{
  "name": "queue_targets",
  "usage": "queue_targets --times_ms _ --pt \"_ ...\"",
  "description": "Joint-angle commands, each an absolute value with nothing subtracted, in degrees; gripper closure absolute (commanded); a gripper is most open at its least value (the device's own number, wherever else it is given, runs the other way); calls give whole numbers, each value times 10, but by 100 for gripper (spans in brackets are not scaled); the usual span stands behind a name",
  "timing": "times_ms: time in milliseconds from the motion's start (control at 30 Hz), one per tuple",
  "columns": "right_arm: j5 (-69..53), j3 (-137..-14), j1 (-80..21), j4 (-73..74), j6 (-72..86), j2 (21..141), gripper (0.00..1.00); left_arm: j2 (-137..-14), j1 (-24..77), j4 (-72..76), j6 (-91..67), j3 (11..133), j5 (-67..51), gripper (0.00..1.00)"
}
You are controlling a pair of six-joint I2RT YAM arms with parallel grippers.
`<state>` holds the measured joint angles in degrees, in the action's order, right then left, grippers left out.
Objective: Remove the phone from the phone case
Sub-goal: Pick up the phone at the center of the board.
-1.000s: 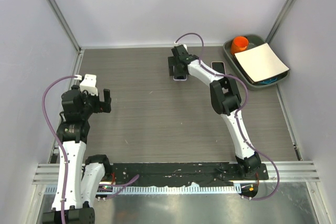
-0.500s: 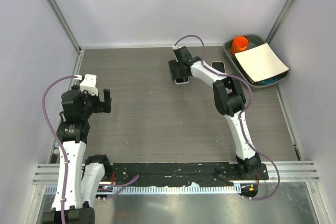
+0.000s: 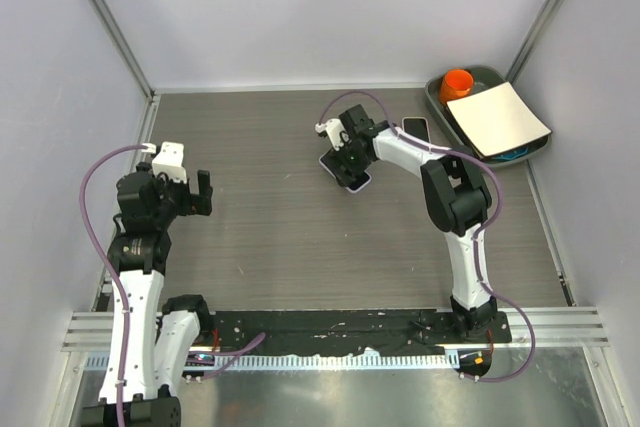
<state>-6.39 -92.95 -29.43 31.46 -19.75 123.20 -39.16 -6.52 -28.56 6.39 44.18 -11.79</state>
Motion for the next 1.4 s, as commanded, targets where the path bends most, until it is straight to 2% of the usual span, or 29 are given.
queue_targets --times_ms 0,33,133,500,600,633,700,733,833,933,1200,1367 --pt "-91 -931 -301 358 -225 1231 27 -382 -69 -266 61 442 -128 0" --pt "-95 -943 -301 358 -211 1237 22 -382 -69 -267 61 441 -128 0" --pt "-106 -970 -301 357 -159 1253 13 -382 -69 -267 61 441 -127 0" --pt "-65 -982 -302 336 -101 1267 10 -384 -69 -265 61 440 -132 0" --pt "-62 -973 -308 336 -105 1267 22 -384 -69 -265 61 440 -133 0" --pt "-54 -967 -310 336 -107 1266 35 -385 -69 -265 61 439 -136 0" --pt "-56 -958 -312 335 -121 1260 42 -388 -69 -263 61 439 -141 0" --pt "-57 -946 -312 331 -127 1256 51 -389 -69 -261 61 440 -148 0" --pt "-61 -912 -314 315 -151 1232 67 -399 -69 -263 62 447 -176 0" --pt "-73 -878 -315 301 -177 1201 76 -421 -69 -266 69 458 -228 0" --pt "-101 -791 -330 258 -220 1087 79 -518 -55 -279 73 504 -387 0" --pt "-70 -733 -360 226 -245 1008 79 -577 -5 -264 58 522 -412 0"
